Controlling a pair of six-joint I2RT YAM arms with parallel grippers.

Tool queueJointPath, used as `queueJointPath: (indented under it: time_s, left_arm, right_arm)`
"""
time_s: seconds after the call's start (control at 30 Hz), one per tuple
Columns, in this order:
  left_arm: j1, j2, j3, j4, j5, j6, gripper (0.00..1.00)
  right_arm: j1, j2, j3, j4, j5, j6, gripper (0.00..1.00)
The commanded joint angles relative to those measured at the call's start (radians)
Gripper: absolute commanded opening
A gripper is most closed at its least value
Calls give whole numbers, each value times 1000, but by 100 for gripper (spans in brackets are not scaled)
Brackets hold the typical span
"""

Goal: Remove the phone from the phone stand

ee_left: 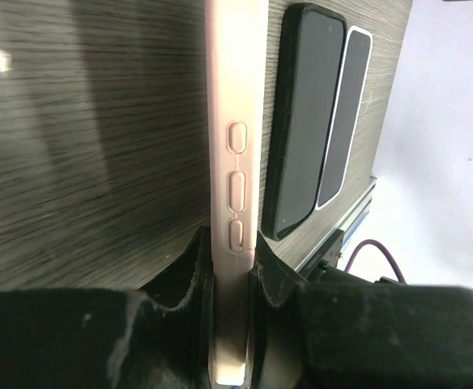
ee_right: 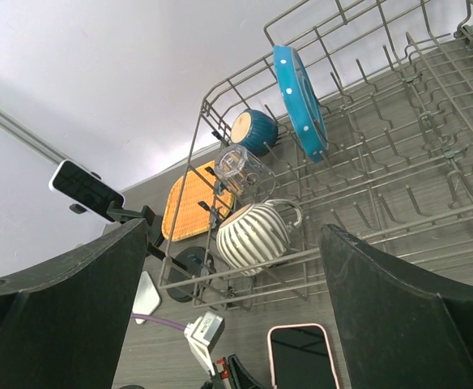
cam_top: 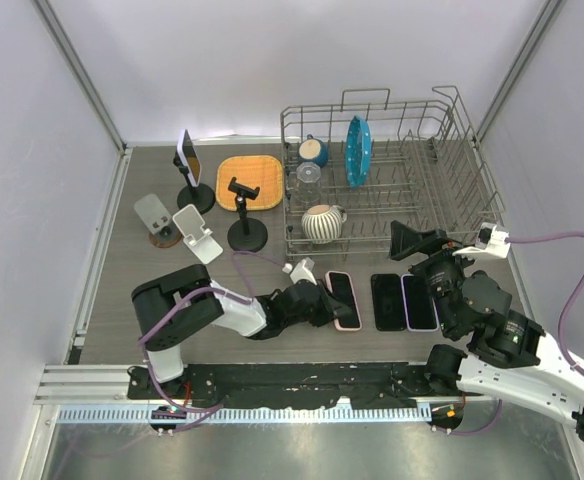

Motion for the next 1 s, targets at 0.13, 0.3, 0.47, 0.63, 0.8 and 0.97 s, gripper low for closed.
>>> queueJointPath:
  time_s: [0.13,0.3,0.47,0.63,0.8,0.97]
  left_arm:
    - [-10,55,91,130,18,-44,12]
    - [-10,75,94,146,34,-55,21]
    - [-23,86,126,117,58,-47,17]
    - [-23,92,136,107,61,-49,22]
    - [-23,69,96,114,32,-73,49]
    - [-25,35,80,58,0,-83,79]
  right_arm:
    - [-1,7,-8,12,30,-2,92]
    - [1,7,-7,12,34,-3,92]
    - [1,19,-8,24,34,-5,92]
    - [1,38,-4,25,28,-6,92]
    - [1,22,-5,25,30,-8,92]
    - [1,13,-10,25,31,-8,92]
